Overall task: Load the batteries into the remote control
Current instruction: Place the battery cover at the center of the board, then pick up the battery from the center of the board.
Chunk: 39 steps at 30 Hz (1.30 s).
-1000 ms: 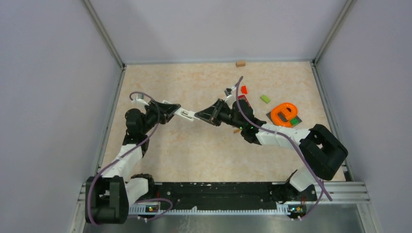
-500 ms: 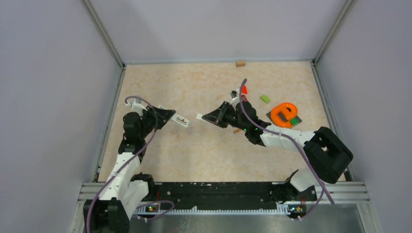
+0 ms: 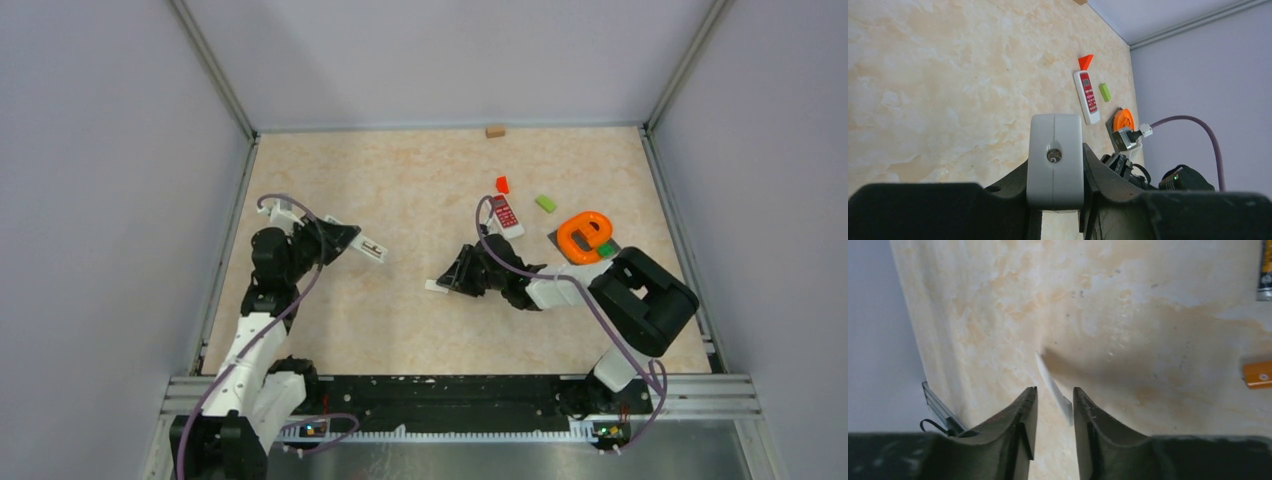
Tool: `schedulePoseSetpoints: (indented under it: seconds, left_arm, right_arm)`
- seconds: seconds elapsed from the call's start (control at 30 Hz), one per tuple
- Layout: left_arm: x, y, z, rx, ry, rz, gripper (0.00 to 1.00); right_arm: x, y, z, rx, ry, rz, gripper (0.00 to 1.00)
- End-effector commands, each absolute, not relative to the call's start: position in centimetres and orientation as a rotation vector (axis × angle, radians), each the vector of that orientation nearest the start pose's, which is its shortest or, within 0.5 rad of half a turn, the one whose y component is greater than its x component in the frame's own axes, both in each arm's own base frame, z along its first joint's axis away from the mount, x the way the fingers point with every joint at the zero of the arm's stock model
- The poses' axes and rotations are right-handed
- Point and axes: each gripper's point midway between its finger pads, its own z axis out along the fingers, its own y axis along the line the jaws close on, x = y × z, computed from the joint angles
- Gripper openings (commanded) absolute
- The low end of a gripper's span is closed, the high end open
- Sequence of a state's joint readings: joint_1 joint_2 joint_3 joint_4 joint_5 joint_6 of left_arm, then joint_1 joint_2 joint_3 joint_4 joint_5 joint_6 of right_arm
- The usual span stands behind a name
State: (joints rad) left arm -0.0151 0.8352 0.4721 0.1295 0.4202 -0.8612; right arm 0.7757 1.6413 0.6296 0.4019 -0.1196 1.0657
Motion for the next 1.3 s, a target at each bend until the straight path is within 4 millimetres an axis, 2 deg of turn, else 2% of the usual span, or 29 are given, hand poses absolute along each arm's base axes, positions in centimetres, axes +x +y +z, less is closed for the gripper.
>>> schedulePoseSetpoints:
  seconds: [0.0,0.1,0.17,0.23,0.33,0.4,0.57,0.73,0.87,1.27]
  left_arm:
    - [29.9,-12.7,24.2,-0.282,1.741,-1.124,0.00]
    - [29.6,-13.7,24.4,-0.207,1.752,-1.184,0.00]
    - [29.2,-14.4,24.5,-0.156,1.761,-1.219,0.00]
    - [28.9,-15.0,24.8,-0.105,1.768,-1.255,0.00]
    - [28.0,-16.1,26.0,0.003,1.755,-1.324,0.00]
    - [27.2,-17.0,26.8,0.077,1.733,-1.364,0.00]
    - [25.0,-18.8,27.8,0.223,1.695,-1.418,0.00]
    - [23.9,-19.5,28.1,0.290,1.674,-1.437,0.00]
    - [23.5,-19.8,28.2,0.319,1.670,-1.452,0.00]
    - [23.4,-19.9,28.2,0.316,1.670,-1.459,0.00]
  right_arm:
    - [26.7,31.4,5.3,0.211,2.414,0.912,0.38]
    - [27.6,29.9,6.4,0.195,2.392,0.789,0.51]
    - [28.2,29.0,7.5,0.171,2.357,0.720,0.55]
    - [29.1,28.3,8.8,0.124,2.324,0.662,0.56]
    - [30.5,26.5,9.4,0.052,2.312,0.495,0.55]
    - [31.8,25.7,9.9,0.032,2.306,0.447,0.53]
    - [34.0,24.0,8.9,-0.031,2.344,0.342,0.47]
    - [34.6,24.5,6.9,-0.160,2.411,0.290,0.45]
    - [34.7,24.8,5.0,-0.185,2.496,0.244,0.40]
    - [35.3,24.1,2.7,-0.187,2.552,0.142,0.27]
